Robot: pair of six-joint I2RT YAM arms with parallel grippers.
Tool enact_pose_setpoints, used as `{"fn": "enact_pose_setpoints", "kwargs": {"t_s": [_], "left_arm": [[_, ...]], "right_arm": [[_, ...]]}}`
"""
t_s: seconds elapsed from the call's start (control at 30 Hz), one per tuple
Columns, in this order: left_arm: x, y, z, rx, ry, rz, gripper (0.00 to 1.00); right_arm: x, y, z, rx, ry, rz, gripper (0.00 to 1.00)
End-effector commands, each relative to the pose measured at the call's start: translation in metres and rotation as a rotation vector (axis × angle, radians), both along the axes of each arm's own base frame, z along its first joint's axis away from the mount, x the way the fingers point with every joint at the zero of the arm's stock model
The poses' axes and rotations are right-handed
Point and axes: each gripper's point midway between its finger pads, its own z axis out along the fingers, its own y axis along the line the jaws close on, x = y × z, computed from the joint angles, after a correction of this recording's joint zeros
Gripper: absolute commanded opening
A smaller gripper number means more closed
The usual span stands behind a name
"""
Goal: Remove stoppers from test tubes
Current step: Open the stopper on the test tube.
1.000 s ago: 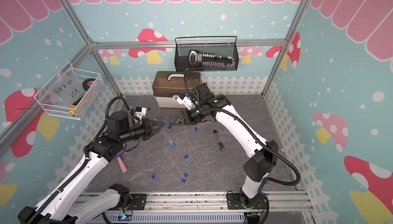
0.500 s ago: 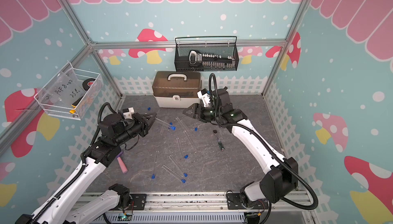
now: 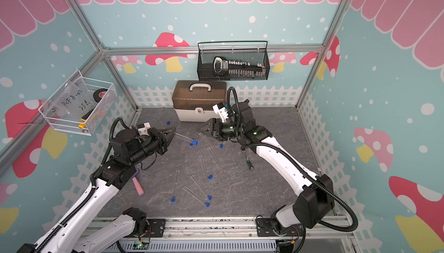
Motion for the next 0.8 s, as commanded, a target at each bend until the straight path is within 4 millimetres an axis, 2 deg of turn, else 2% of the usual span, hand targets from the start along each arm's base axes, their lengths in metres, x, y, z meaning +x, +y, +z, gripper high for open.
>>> {"fn": "enact_pose_setpoints", "kwargs": {"t_s": [0.0,0.1,0.2,0.43,0.6,0.77], "left_arm": [[-0.003,0.003,0.005,-0.019,-0.010,0.016,0.00],[-0.003,0.005,0.006,-0.018,-0.014,0.023,0.00],[-0.002,0.005,0.006,-0.020,-0.016,0.025,0.00],[-0.001,0.006,0.007,-0.014,-0.024,0.030,0.00],[-0.001,0.006,0.005,-0.012,-0.023,0.031,0.00],[-0.002,0.006,0.007,-0.015,-0.028,0.029,0.00]], "right_arm": [[-0.001,0.014,0.000,0.027,0.020,0.028,0.59],[-0.010,0.020,-0.002,0.026,0.033,0.054,0.57],[-0.016,0.016,-0.004,0.023,0.044,0.044,0.53],[-0.030,0.008,0.009,0.070,0.053,0.026,0.47],[-0.045,0.010,0.014,0.101,0.068,0.044,0.46],[-0.051,0.017,0.016,0.131,0.081,0.062,0.45]]}}
